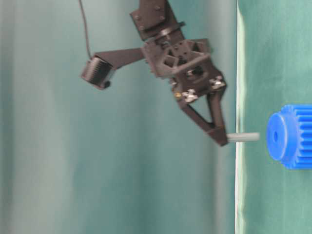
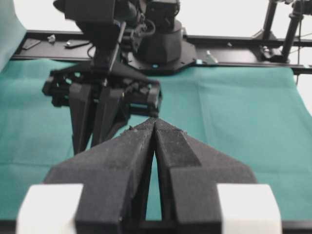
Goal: Insert the shaft placed at a random location into the center hole of the medium gear at another random location.
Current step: 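Align the shaft with the gear's center hole and push it down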
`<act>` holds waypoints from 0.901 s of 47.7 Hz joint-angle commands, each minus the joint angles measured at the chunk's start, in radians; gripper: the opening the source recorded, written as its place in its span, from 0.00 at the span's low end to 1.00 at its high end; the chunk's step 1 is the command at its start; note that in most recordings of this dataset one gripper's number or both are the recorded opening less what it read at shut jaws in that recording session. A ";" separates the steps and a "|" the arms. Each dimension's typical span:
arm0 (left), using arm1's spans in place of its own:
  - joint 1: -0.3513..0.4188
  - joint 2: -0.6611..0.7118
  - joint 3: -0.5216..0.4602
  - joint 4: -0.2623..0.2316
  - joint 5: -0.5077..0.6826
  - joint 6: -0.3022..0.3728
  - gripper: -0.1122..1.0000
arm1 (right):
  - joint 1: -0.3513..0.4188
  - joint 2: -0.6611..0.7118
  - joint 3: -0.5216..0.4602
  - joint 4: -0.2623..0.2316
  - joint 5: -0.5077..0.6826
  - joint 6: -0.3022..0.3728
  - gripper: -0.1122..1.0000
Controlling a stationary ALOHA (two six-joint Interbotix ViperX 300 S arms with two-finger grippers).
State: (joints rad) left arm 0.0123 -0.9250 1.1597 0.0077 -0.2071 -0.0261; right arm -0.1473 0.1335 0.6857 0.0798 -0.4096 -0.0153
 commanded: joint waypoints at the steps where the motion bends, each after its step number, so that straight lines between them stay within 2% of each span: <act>1: 0.002 0.006 -0.017 0.002 -0.005 -0.002 0.10 | 0.003 0.003 -0.017 0.003 -0.020 -0.003 0.22; 14: 0.002 0.006 -0.017 0.002 -0.005 -0.002 0.10 | 0.002 0.041 -0.018 0.021 -0.026 0.000 0.22; 43: 0.002 0.006 -0.017 0.002 -0.005 -0.002 0.10 | 0.002 0.083 -0.032 0.020 -0.029 0.000 0.22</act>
State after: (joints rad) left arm 0.0123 -0.9250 1.1597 0.0077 -0.2071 -0.0261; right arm -0.1427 0.2240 0.6796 0.0982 -0.4234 -0.0138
